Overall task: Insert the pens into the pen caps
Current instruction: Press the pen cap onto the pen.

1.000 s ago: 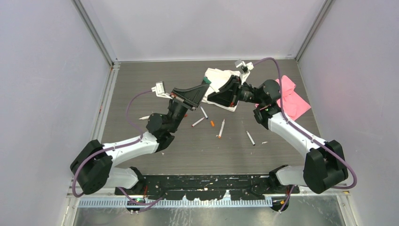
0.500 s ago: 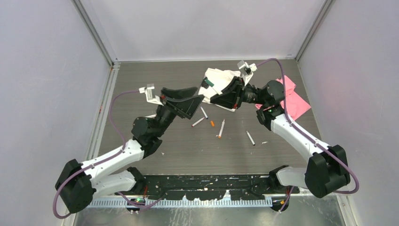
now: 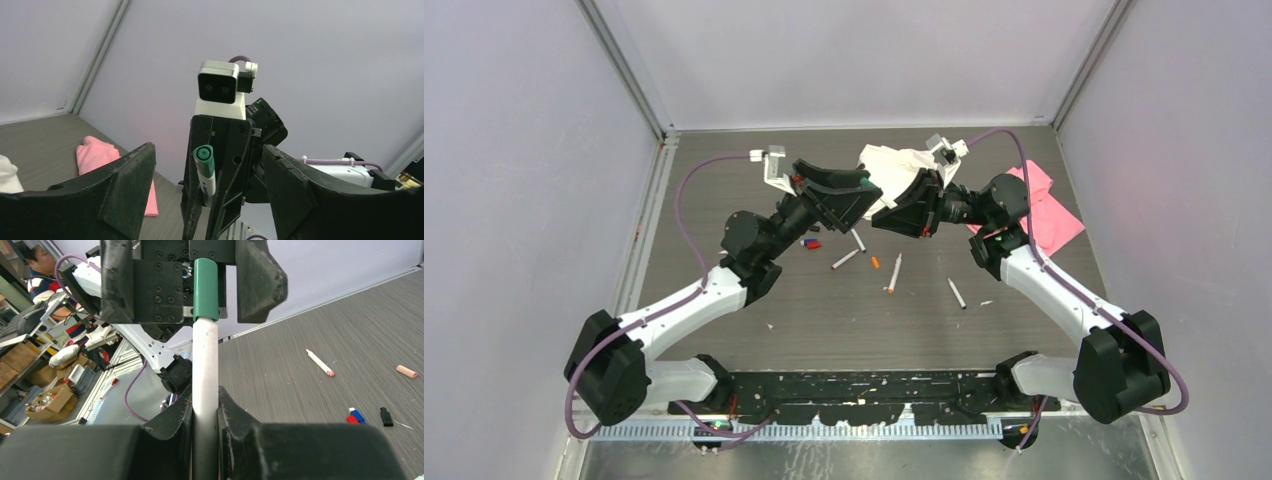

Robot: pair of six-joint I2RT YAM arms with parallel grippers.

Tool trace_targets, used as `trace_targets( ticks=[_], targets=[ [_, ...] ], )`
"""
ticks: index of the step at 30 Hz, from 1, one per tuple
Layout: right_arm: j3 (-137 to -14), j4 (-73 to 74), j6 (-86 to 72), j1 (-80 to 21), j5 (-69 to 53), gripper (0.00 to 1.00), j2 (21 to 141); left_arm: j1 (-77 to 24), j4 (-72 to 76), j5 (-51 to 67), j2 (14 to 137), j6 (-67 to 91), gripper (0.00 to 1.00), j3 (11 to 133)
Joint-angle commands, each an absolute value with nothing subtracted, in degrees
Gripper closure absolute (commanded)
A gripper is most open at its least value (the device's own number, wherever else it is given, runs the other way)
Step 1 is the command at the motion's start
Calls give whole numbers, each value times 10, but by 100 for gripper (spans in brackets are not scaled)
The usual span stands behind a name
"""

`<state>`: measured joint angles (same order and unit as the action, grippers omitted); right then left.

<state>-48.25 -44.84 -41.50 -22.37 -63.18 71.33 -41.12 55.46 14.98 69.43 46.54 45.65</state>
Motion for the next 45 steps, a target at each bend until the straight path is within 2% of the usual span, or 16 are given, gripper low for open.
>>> trace_targets(
  ticks=[1,9,13,19,25,29,32,34,40,45],
  targets=[
    [-487,-467,-411,-224,-639,99,695,-408,583,166,711,478,24,488],
    [-487,-467,-411,-225,-638,99,701,-408,586,155,719,480,37,501],
    [-487,-467,-411,-225,-638,99,702,-408,590,159,729,488,47,513],
    [-487,-467,-411,-226,-638,99,702,-408,591,163,739,492,52,522],
    [-488,-467,-411,-226,-638,99,702,-408,589,167,745,499,75,525],
    [-488,-467,-409,-226,-638,99,702,-408,573,182,747,500,98,532],
    [-494,-457,-394,-226,-644,99,700,-408,536,208,746,497,99,541],
    [-516,-393,-346,-226,-650,99,695,-408,488,224,747,499,99,540],
    [-620,12,-41,-228,-576,99,681,-438,361,236,753,510,99,527],
    [-617,-26,-67,-221,-580,99,685,-463,350,307,772,504,99,520]
  ],
)
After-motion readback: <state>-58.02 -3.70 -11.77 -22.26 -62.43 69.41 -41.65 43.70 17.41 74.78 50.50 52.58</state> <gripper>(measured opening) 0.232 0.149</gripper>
